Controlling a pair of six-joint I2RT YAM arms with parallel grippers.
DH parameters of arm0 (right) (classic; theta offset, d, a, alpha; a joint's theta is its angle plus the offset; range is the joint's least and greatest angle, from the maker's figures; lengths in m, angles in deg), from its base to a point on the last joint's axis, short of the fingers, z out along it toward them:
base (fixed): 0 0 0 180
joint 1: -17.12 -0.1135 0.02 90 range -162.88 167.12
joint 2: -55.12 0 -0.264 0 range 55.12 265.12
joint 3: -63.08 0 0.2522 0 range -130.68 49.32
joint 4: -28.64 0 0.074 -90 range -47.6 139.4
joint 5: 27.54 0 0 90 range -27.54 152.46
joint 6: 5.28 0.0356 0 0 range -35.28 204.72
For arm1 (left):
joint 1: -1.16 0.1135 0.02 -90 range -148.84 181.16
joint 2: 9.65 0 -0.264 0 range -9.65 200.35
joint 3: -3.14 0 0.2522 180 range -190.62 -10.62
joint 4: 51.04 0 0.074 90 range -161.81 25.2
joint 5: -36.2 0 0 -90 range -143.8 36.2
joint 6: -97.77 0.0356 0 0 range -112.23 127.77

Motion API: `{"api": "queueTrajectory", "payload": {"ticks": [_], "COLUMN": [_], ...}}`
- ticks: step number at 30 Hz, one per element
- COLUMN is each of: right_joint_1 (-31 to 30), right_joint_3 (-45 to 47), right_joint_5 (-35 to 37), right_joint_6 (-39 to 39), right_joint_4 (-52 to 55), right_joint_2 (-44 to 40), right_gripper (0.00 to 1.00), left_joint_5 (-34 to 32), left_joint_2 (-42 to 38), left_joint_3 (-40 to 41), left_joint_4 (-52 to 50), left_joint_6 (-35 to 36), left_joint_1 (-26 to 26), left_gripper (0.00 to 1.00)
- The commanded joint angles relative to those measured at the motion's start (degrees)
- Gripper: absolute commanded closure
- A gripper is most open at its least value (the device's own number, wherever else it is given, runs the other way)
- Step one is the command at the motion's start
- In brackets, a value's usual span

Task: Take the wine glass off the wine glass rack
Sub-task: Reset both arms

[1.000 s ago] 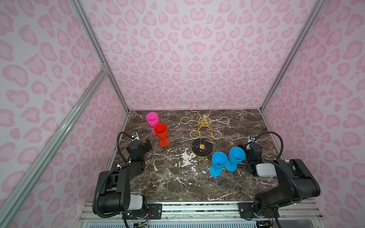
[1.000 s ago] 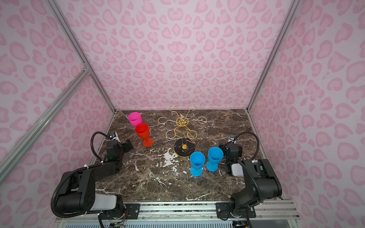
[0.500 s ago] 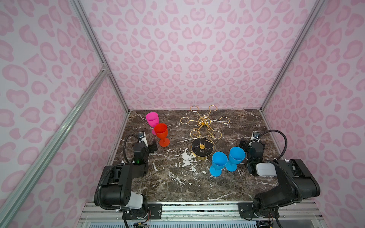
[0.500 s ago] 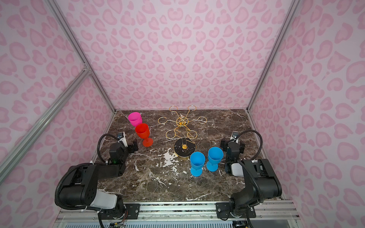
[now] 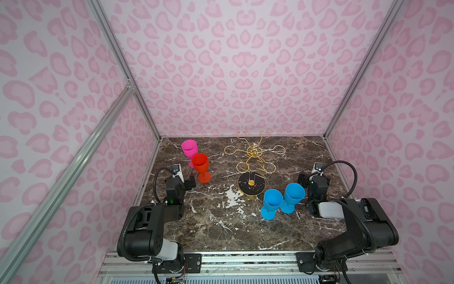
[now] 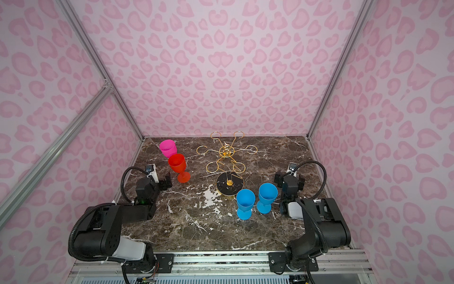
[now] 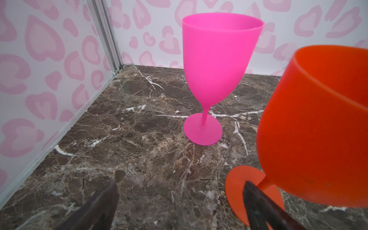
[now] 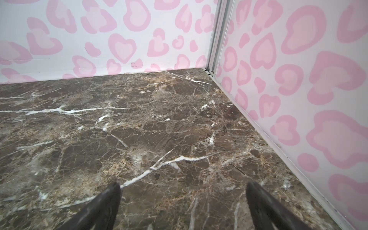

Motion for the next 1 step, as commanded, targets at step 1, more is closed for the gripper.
{"api": "queueTrajectory", "payload": {"ticks": [1], "right_joint_1": [-0.3], "right_joint_3": [1.2], "right_joint_5": [-0.2], "right_joint_6": [-0.2], "right_joint_4": [-1.9], "right_joint_2": [-0.4], "right_gripper": [0.00], "left_joint_5": [0.3], "left_joint_2": [-0.4], "left_joint_3": [0.1], "left_joint_4": [2.5], "left_joint_6": [0.2], "left_joint_1": [0.0], "left_gripper": [0.02]}}
